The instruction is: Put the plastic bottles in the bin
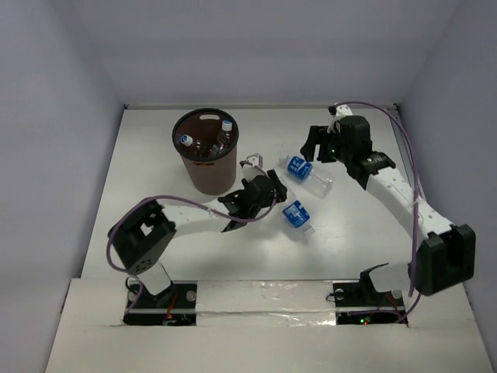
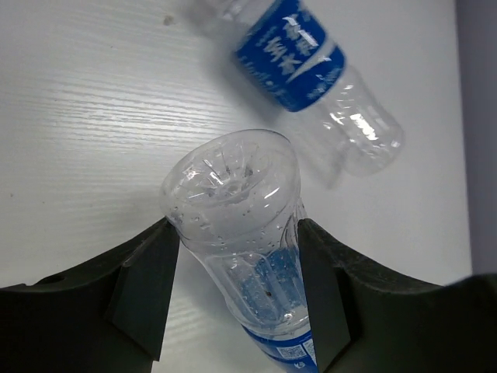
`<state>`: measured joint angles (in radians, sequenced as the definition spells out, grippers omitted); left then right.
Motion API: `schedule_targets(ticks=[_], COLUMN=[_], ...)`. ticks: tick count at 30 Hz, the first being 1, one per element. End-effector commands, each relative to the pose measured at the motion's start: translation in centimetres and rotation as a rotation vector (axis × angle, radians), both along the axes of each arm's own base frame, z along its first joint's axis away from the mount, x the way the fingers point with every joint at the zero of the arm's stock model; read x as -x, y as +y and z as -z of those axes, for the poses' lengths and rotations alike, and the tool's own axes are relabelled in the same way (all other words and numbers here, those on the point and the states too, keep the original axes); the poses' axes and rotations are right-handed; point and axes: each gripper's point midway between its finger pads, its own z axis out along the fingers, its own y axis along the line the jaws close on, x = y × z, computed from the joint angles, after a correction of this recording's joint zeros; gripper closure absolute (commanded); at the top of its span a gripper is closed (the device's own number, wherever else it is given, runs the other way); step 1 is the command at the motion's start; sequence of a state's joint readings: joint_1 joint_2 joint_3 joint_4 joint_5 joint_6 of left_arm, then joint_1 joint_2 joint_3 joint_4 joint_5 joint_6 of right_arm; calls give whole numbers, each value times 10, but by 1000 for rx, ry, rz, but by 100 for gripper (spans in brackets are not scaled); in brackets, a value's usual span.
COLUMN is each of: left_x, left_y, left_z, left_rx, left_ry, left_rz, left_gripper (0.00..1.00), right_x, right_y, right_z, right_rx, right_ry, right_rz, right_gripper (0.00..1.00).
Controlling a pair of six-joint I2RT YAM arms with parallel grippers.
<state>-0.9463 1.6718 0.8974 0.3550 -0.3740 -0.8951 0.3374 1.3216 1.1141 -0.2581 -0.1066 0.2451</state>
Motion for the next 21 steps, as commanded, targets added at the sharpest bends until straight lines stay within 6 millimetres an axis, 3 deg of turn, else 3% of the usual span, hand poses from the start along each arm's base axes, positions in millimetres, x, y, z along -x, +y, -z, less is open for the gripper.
schedule_targets(ticks=[1, 2, 3, 4, 5, 6, 7, 9, 14, 16, 17, 18, 20, 21], left_x=[2, 6, 7, 11, 14, 16, 21, 26, 39, 39, 32, 30, 20, 16], left_y=[14, 17, 24, 31, 37, 44, 52, 63, 100, 119, 134, 142, 164, 170], left_z=[-73, -84, -92, -114, -120, -126, -141, -149, -188, -212, -214, -230, -242, -248], left_rx=[63, 68, 65, 95, 82, 79, 94, 89, 107, 107, 77, 88, 57, 50], left_ry=[-161, -180, -200, -235, -249, -261, -279, -296, -357, -405, -408, -426, -447, -456], left_rz=[-1, 3, -10, -13, -10, -16, -17, -25, -63, -105, -143, -160, -203, -210], left_gripper=[68, 68, 68, 68, 69, 71, 72, 72, 72, 72, 72, 72, 72, 72], right_x=[-13, -18, -27, -31, -33, -35, -33, -35, -32, -29, -28, -30, -39, -43], right_y=[-4, -6, -6, -7, -6, -5, -1, 1, 0, 4, 11, 12, 12, 11], right_z=[0, 7, 29, 37, 37, 51, 54, 58, 101, 109, 112, 114, 113, 124], right_rx=[104, 136, 173, 211, 228, 247, 246, 270, 314, 305, 307, 307, 318, 335], right_ry=[35, 57, 112, 132, 157, 191, 205, 217, 344, 364, 367, 369, 362, 389], right_rz=[-65, -61, -66, -80, -93, -113, -145, -188, -220, -252, -274, -279, -263, -255], right_gripper=[22, 21, 21, 20, 20, 19, 18, 16, 12, 12, 11, 11, 11, 11])
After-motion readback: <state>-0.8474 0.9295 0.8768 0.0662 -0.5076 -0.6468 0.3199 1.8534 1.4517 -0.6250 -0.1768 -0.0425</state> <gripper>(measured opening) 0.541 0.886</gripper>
